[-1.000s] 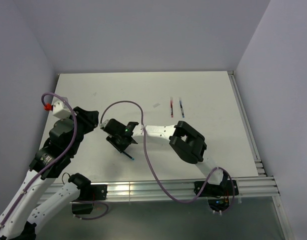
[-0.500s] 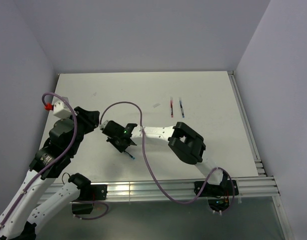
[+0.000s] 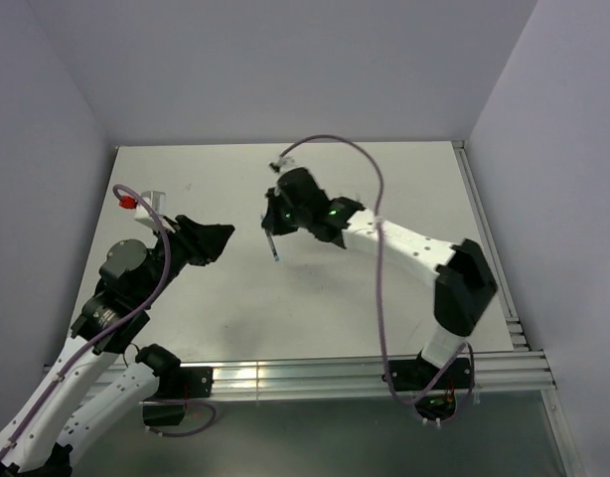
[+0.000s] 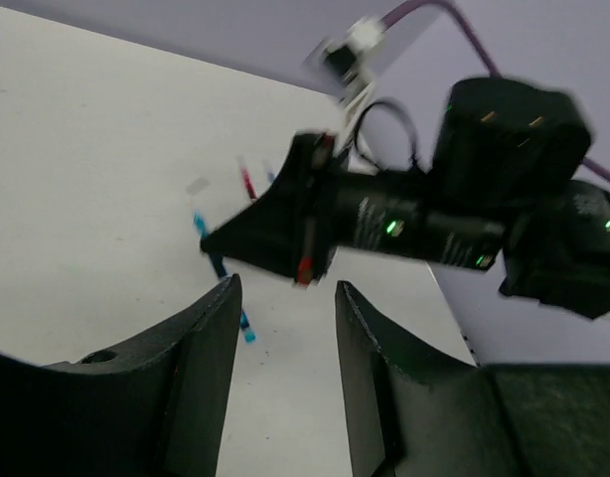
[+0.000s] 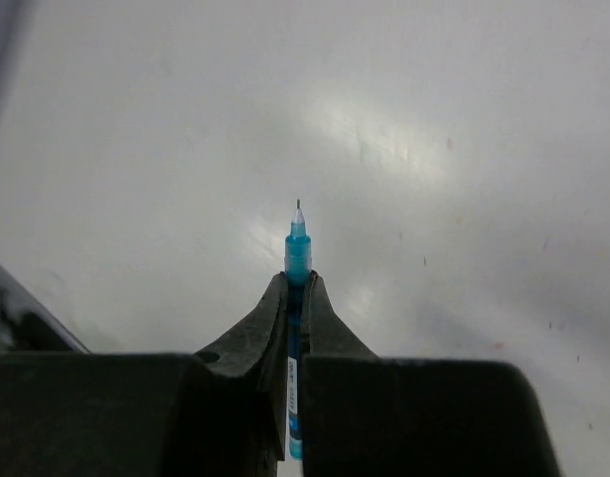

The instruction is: Insert the pens into the pen caps

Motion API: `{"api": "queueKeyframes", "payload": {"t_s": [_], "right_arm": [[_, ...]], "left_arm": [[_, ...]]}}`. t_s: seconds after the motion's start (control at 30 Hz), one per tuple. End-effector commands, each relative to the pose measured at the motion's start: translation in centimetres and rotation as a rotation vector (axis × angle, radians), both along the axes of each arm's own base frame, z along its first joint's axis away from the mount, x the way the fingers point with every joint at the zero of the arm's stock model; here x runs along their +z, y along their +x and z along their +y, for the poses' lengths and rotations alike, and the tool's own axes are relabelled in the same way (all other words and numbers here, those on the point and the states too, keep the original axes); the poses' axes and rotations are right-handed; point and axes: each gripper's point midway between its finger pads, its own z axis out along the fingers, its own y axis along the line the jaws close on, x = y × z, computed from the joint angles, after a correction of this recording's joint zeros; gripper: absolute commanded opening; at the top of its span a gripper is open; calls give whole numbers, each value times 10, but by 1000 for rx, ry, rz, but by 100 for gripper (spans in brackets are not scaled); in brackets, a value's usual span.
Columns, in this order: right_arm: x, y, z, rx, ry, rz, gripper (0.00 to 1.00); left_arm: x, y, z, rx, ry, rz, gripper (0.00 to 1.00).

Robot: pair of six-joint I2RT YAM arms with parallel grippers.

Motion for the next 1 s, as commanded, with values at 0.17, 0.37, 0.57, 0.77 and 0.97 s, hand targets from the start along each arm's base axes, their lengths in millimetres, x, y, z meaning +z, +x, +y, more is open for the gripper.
{"api": "queueKeyframes", "payload": {"t_s": [0.17, 0.37, 0.57, 0.77, 0.97], "right_arm": [[163, -1, -25, -20, 595, -133, 0], [198, -26, -32, 34, 774, -153, 0], [213, -39, -35, 67, 836, -177, 0], [220, -43, -36, 70, 857, -192, 0], [223, -46, -39, 71, 867, -201, 0]], "left_arm": [[19, -17, -50, -298, -82, -107, 46], [23, -20, -65, -389, -109, -120, 49], [20, -18, -73, -423, -115, -107, 50], [15, -16, -76, -425, -122, -92, 51], [12, -13, -78, -424, -123, -84, 51]]}}
